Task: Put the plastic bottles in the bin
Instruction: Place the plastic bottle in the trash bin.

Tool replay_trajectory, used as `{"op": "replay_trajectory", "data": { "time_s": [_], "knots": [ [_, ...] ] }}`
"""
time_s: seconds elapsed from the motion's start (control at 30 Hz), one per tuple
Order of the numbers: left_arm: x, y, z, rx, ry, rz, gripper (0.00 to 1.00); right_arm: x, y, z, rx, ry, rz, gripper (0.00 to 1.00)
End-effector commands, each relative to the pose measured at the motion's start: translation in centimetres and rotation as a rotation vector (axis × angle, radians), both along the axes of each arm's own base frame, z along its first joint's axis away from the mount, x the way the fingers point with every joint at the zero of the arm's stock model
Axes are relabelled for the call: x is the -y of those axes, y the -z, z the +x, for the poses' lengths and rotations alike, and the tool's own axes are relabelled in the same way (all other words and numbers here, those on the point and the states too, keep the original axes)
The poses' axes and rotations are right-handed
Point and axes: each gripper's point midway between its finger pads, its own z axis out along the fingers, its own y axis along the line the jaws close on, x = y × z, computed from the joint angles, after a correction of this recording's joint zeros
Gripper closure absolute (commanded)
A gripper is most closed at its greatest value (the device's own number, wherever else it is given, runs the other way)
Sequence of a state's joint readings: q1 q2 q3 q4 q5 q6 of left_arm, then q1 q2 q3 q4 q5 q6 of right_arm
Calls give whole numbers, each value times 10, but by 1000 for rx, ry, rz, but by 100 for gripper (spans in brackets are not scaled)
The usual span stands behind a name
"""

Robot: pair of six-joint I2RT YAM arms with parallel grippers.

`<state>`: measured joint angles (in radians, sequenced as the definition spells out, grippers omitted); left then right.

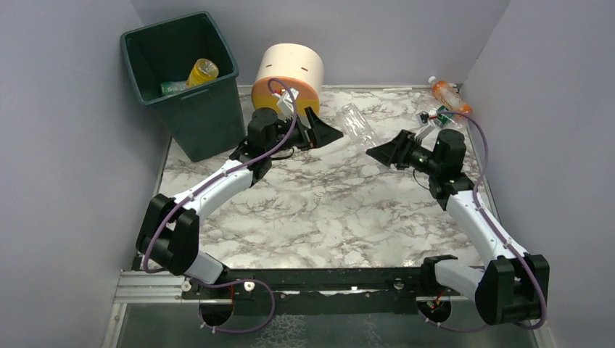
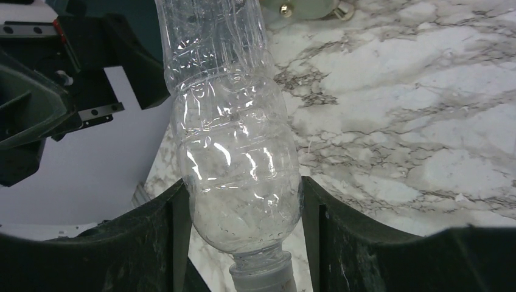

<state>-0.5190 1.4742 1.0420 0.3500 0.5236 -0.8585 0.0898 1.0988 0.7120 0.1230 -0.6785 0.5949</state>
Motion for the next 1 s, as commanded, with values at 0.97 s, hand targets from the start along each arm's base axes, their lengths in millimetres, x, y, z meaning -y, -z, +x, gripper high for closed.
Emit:
{"op": "replay_trajectory", "data": {
  "time_s": [0.97],
  "knots": [
    [53,-6,10,96,-17,25,34,-42,-41,-25,81,-159,59,47]
  ]
}}
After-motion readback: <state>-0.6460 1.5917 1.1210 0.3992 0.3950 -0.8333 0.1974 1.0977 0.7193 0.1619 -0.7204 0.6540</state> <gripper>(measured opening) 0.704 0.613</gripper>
